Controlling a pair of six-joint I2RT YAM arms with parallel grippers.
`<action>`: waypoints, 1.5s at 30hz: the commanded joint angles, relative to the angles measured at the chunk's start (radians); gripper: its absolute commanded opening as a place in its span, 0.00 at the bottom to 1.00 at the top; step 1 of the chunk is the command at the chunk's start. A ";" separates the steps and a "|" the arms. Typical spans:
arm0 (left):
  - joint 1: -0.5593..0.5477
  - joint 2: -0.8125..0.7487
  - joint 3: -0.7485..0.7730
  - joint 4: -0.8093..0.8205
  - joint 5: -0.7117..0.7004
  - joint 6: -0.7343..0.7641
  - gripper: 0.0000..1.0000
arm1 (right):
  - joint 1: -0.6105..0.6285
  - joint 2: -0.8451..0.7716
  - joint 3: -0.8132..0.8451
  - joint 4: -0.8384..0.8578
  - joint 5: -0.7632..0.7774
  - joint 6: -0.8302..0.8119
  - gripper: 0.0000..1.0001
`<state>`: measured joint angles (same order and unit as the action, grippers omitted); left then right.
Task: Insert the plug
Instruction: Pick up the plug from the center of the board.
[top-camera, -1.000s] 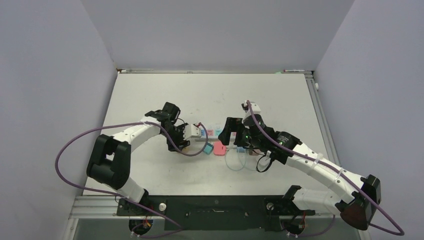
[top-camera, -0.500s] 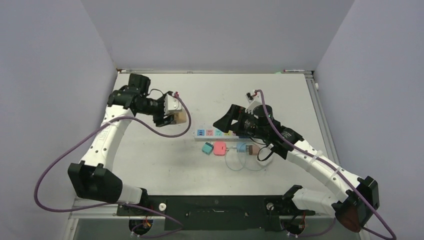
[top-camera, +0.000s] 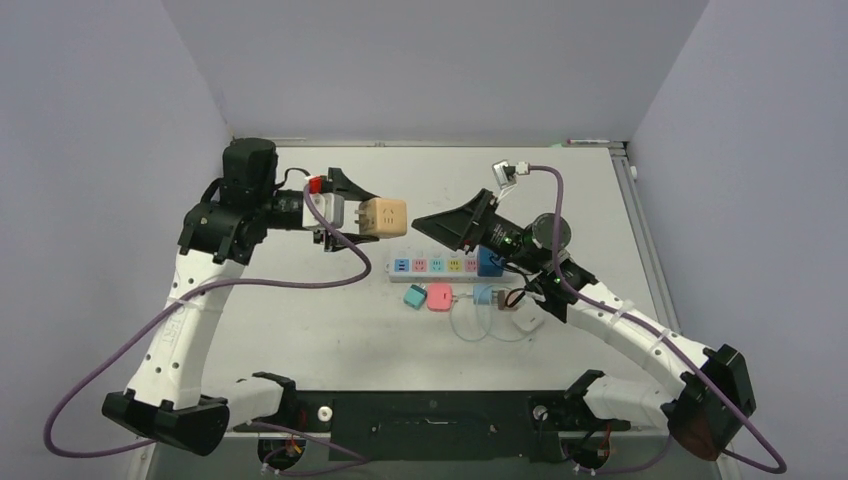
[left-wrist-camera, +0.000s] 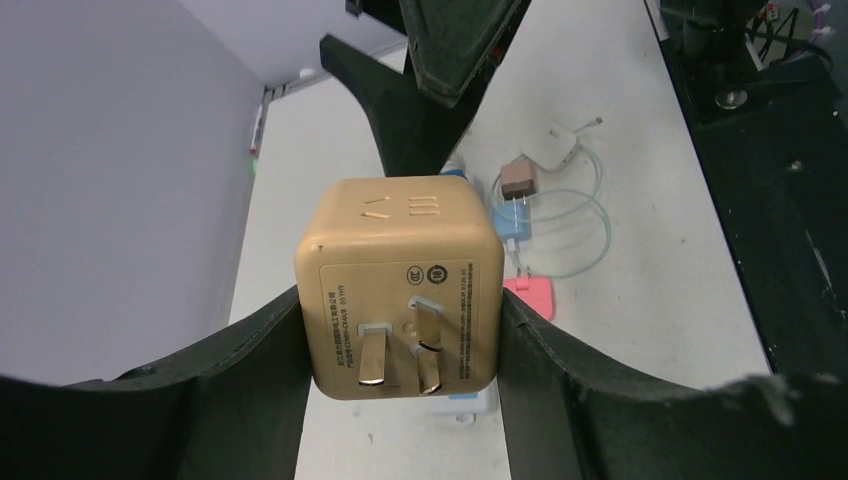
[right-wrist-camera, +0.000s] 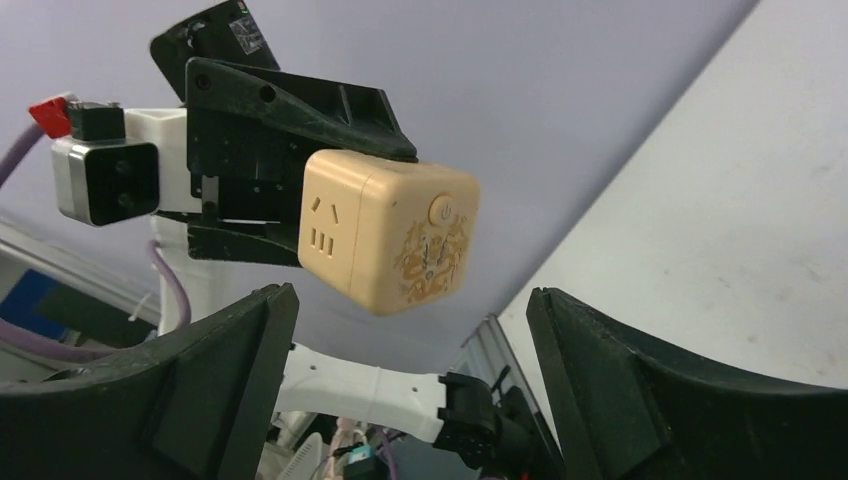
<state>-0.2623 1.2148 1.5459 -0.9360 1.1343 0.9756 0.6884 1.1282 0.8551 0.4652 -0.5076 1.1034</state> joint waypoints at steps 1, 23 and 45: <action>-0.073 -0.097 -0.062 0.352 0.056 -0.229 0.00 | 0.000 0.031 -0.035 0.333 -0.074 0.125 0.90; -0.142 -0.184 -0.287 0.921 0.067 -0.620 0.00 | 0.082 0.159 0.007 0.604 -0.098 0.271 0.98; -0.153 -0.189 -0.324 0.707 -0.027 -0.500 0.96 | 0.048 0.094 0.106 0.123 -0.120 0.022 0.20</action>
<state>-0.4042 1.0348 1.2270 -0.1089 1.1706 0.4057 0.7551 1.2846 0.8928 0.8612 -0.6193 1.3212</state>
